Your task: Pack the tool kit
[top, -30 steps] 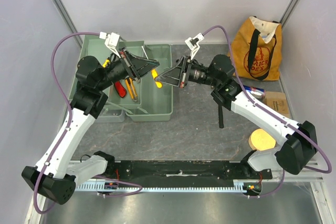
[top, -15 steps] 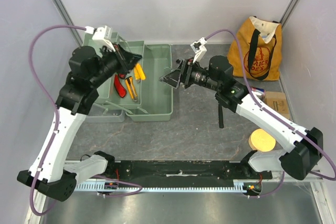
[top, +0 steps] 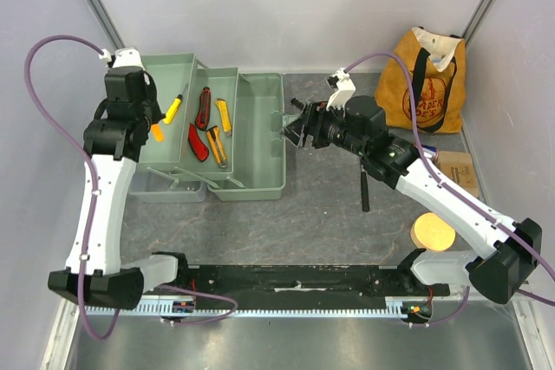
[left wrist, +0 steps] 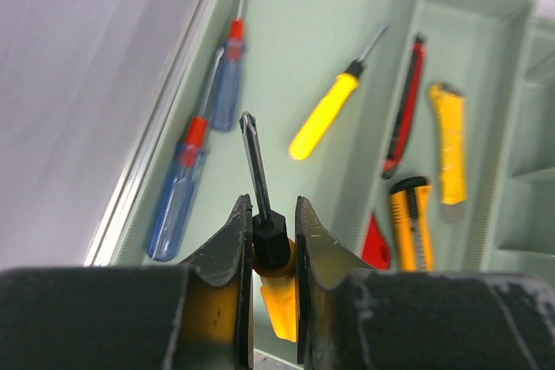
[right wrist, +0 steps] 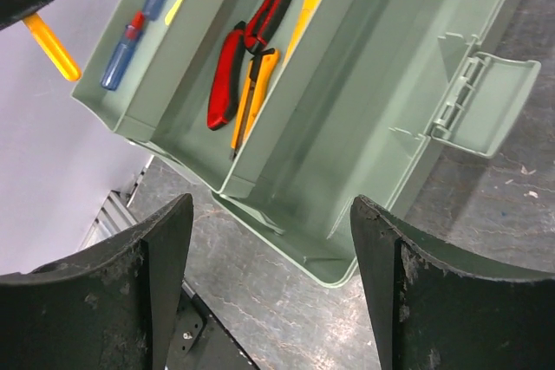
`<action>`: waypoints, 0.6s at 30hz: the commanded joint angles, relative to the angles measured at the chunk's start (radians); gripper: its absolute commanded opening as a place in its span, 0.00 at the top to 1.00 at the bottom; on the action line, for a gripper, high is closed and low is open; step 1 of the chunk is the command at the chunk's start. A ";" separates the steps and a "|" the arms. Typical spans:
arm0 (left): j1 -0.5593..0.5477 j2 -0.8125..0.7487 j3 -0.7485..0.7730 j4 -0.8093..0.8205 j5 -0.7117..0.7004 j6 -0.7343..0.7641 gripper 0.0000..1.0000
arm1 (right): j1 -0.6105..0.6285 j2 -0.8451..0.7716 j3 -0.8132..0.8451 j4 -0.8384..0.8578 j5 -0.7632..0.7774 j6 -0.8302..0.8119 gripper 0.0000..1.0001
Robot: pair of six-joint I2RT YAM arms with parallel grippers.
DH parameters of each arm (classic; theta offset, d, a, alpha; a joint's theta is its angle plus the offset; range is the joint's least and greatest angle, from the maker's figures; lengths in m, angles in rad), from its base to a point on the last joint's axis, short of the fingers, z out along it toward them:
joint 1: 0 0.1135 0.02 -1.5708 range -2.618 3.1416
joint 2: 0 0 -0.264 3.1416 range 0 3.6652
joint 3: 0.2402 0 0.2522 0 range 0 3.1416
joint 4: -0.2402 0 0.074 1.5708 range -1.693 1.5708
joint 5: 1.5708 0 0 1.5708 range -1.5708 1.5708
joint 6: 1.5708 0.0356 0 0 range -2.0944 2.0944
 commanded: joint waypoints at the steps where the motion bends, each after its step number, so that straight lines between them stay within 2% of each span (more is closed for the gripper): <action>1: 0.051 0.040 -0.035 -0.033 -0.058 0.055 0.98 | -0.002 -0.021 -0.015 -0.015 0.044 -0.021 0.21; 7: 0.058 0.131 -0.079 -0.049 -0.037 0.037 0.98 | -0.002 -0.017 -0.038 -0.019 0.049 -0.010 0.21; 16: 0.060 0.198 -0.086 -0.079 -0.060 0.005 0.79 | -0.008 -0.007 -0.041 -0.030 0.052 -0.008 0.21; 18: 0.058 0.204 -0.087 -0.087 -0.058 -0.006 0.71 | -0.011 -0.007 -0.047 -0.033 0.055 -0.007 0.21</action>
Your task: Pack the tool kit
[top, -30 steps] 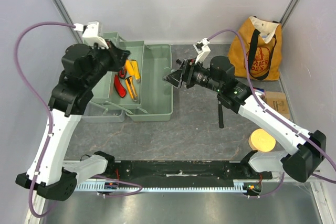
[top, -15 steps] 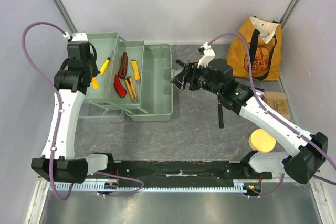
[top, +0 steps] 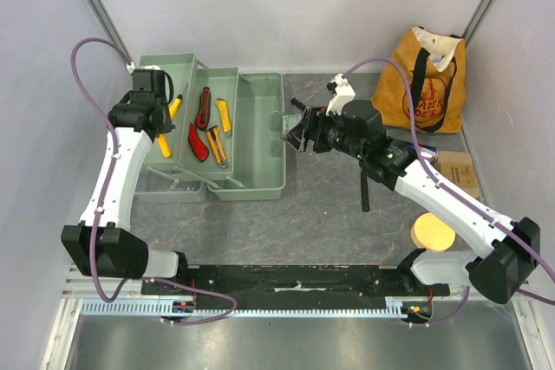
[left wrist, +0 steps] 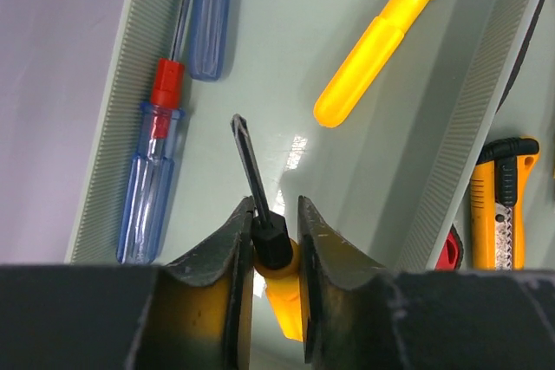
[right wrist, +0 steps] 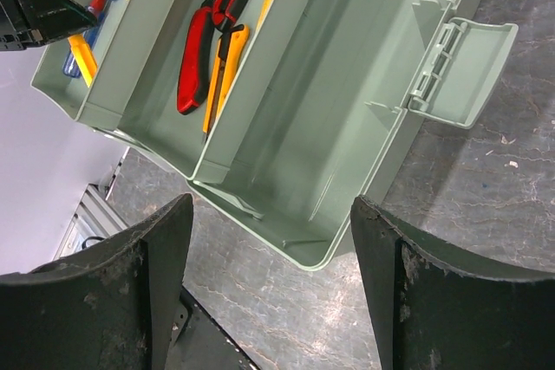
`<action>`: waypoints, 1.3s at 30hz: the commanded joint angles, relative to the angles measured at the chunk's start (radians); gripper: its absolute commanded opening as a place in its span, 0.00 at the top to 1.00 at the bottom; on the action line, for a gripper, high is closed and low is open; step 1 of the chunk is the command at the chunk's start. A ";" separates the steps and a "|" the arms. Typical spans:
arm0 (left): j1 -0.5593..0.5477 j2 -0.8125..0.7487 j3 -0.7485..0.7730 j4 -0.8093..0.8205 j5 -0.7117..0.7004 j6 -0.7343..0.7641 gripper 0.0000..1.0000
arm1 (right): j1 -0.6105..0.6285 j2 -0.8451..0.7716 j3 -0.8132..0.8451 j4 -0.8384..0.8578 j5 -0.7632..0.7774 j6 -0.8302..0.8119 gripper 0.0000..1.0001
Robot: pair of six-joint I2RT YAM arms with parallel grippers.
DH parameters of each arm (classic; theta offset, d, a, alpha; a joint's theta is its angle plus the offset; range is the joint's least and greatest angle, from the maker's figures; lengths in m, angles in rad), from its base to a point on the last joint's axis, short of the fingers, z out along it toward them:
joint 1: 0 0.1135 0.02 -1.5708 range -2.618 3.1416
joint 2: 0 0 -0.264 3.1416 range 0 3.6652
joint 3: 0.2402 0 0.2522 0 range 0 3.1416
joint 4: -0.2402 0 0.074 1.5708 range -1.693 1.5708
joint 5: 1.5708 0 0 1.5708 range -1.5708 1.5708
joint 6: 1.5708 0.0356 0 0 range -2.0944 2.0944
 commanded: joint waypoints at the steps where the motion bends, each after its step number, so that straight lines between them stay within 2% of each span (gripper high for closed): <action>1: 0.005 0.017 0.000 -0.018 -0.026 -0.024 0.67 | -0.009 -0.006 -0.012 0.003 0.028 -0.003 0.20; 11: 0.005 0.012 -0.009 -0.024 -0.013 -0.036 0.52 | -0.073 -0.032 -0.104 -0.091 0.202 0.019 0.20; 16: 0.005 -0.034 0.060 -0.049 0.057 -0.042 0.46 | -0.108 -0.059 -0.181 -0.187 0.485 -0.012 0.19; 19: 0.006 -0.087 0.092 -0.048 0.157 -0.042 0.43 | -0.136 -0.066 -0.237 -0.219 0.582 -0.016 0.17; 24: 0.006 -0.187 0.097 0.009 0.457 -0.039 0.39 | -0.188 -0.029 -0.326 -0.220 0.593 0.005 0.16; 29: 0.006 -0.270 0.069 0.081 0.669 -0.062 0.36 | -0.228 0.032 -0.408 -0.169 0.584 0.025 0.22; 34: 0.005 -0.295 0.066 0.098 0.738 -0.080 0.34 | -0.268 0.088 -0.465 -0.065 0.516 -0.010 0.26; 39: 0.005 -0.319 0.063 0.106 0.766 -0.094 0.34 | -0.276 0.200 -0.442 -0.016 0.498 -0.032 0.30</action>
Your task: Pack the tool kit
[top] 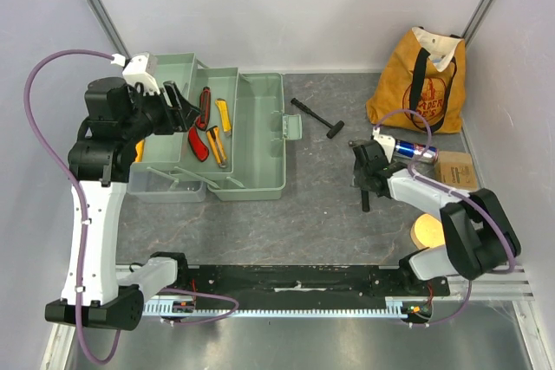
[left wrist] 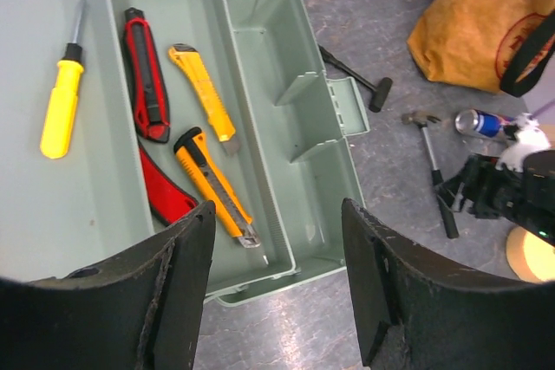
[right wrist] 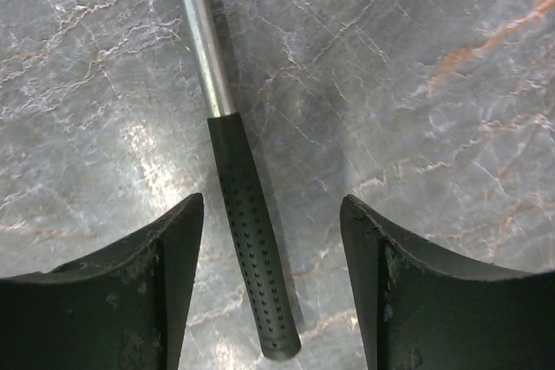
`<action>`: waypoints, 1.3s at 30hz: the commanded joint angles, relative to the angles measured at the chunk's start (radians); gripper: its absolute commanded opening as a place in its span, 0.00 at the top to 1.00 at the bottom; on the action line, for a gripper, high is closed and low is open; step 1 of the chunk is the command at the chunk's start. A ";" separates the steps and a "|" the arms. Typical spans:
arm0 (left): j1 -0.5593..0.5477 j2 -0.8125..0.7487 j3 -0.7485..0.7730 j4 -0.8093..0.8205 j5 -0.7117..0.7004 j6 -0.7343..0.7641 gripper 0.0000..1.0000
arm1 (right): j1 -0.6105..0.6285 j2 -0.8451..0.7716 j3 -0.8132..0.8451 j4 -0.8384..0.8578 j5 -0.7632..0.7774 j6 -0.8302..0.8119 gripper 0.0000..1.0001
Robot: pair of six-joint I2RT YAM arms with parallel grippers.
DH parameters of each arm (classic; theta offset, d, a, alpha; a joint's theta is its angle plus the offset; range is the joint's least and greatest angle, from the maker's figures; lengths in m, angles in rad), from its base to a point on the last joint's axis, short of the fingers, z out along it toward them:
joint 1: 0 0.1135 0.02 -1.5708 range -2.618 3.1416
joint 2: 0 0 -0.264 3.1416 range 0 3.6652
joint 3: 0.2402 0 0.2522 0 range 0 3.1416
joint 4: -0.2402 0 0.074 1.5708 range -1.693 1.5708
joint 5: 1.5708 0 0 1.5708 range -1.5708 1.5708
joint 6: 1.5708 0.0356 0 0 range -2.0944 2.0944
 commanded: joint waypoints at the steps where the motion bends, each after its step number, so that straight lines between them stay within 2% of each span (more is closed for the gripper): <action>1: 0.004 -0.026 0.006 0.047 0.086 -0.043 0.34 | -0.006 0.087 0.028 0.100 -0.014 -0.025 0.32; 8: 0.004 -0.046 0.006 0.056 0.115 -0.047 0.34 | -0.005 0.192 0.055 0.114 -0.020 -0.002 0.37; 13: 0.004 -0.051 -0.007 0.066 0.146 -0.047 0.33 | -0.005 0.209 0.037 0.124 -0.063 0.010 0.49; 20: 0.004 -0.060 -0.016 0.082 0.170 -0.056 0.33 | -0.005 0.216 0.020 0.123 -0.063 0.015 0.76; 23: 0.003 -0.066 -0.019 0.082 0.172 -0.057 0.33 | -0.005 0.213 0.021 0.123 -0.081 0.013 1.00; 28: 0.004 -0.075 -0.031 0.089 0.195 -0.063 0.33 | -0.005 0.146 0.032 0.126 -0.168 0.012 1.00; 33: 0.003 -0.083 -0.047 0.108 0.218 -0.079 0.33 | -0.006 0.000 0.054 0.130 -0.276 0.041 1.00; 39: 0.004 -0.091 -0.048 0.110 0.222 -0.082 0.32 | -0.012 -0.156 0.095 0.121 -0.330 0.099 1.00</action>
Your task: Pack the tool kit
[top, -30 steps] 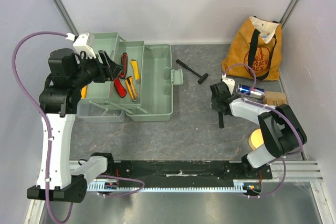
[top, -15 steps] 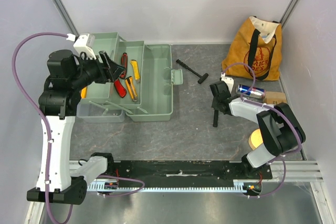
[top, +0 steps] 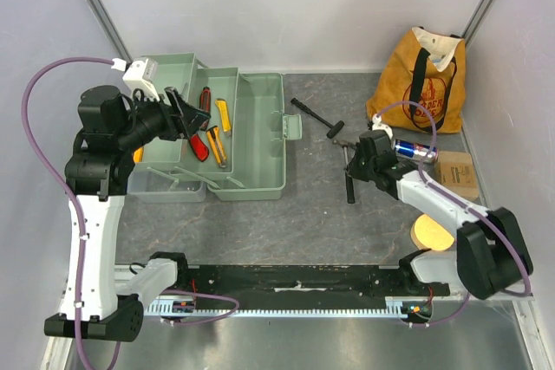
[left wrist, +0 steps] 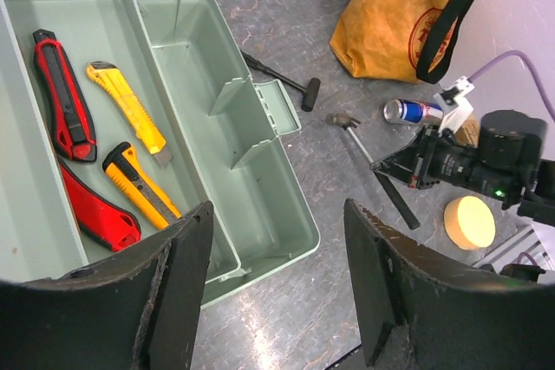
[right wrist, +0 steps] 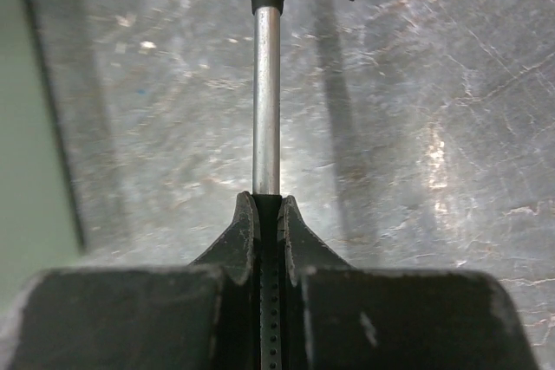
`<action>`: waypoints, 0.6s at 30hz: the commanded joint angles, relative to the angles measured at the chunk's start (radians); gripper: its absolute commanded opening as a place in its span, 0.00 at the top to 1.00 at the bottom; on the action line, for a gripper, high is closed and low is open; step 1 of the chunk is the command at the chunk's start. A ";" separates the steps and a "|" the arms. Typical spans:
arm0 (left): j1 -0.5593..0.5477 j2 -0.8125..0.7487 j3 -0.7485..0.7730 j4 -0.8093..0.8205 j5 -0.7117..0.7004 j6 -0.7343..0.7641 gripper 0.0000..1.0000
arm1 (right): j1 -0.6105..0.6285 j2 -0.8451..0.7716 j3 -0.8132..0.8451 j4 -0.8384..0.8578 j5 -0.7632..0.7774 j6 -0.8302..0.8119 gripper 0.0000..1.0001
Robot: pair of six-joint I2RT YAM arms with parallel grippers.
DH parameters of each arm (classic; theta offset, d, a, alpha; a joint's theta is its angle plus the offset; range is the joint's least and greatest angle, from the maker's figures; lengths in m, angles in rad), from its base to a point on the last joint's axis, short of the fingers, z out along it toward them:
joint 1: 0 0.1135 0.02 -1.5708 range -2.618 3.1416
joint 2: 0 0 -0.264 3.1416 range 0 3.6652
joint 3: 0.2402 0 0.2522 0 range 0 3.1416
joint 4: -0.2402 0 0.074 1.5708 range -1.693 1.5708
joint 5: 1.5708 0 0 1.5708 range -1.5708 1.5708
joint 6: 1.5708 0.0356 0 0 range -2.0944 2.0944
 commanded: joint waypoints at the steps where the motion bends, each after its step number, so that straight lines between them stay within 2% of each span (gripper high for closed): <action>1: 0.003 -0.023 -0.003 0.046 0.036 -0.030 0.32 | -0.005 -0.117 0.060 0.025 -0.068 0.058 1.00; 7: 0.003 -0.029 -0.005 0.046 0.036 -0.031 0.32 | -0.006 -0.166 0.104 0.002 -0.097 0.077 1.00; 12: 0.003 -0.034 -0.003 0.049 0.041 -0.035 0.32 | -0.005 -0.189 0.114 0.051 -0.147 0.095 1.00; 18: 0.003 -0.037 -0.003 0.052 0.052 -0.041 0.32 | -0.002 -0.192 0.155 0.163 -0.311 0.162 1.00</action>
